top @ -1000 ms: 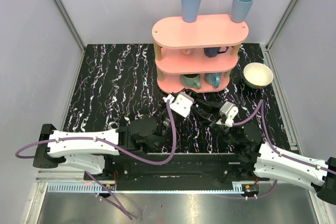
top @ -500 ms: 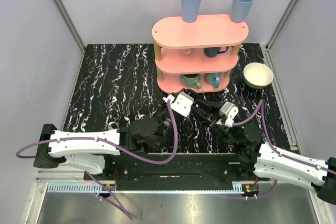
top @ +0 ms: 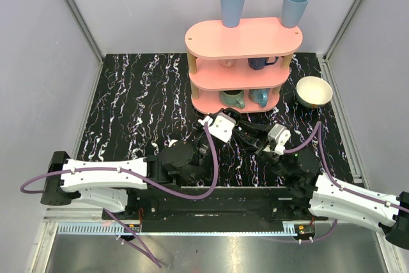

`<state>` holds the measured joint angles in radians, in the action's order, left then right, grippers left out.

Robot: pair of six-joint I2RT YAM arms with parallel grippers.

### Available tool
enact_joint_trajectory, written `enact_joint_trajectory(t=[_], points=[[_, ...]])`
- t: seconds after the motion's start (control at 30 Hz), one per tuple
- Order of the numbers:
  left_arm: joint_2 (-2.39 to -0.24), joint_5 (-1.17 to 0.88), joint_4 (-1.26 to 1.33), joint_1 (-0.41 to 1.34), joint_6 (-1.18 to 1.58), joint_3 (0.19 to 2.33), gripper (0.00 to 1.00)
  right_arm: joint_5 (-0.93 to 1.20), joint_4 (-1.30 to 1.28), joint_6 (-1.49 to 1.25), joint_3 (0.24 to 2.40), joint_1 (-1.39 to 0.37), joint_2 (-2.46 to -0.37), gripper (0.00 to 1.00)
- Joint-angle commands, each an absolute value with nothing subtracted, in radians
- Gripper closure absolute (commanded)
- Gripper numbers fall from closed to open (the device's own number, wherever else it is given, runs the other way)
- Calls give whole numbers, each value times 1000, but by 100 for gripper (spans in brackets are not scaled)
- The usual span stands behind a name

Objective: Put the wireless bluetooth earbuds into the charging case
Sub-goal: Insert the left earbud into the left side groove of the charging case.

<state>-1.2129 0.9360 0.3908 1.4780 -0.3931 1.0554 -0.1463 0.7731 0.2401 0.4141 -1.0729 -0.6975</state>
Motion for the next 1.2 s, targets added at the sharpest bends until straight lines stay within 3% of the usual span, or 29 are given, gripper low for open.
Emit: enact_joint_trajectory(t=[0.0,0.07,0.13,1.0,1.1,1.17], points=[[-1216,950,431,1471,-391,1060,100,-132,825,253,459,-1078,-690,100],[-1218,950,423,1473,-391,1063,98,-130,825,253,459,-1078,-693,100],[-1223,951,417,1473,-384,1065,89,-133,827,255,460,-1078,-692,100],[-1247,1006,480,1483,-440,1046,91,-161,859,278,456,-1078,-699,100],[-1249,1006,477,1485,-446,1055,85,-160,868,273,451,-1078,-698,100],[-1247,1008,474,1485,-442,1055,77,-160,870,272,446,-1078,-693,100]])
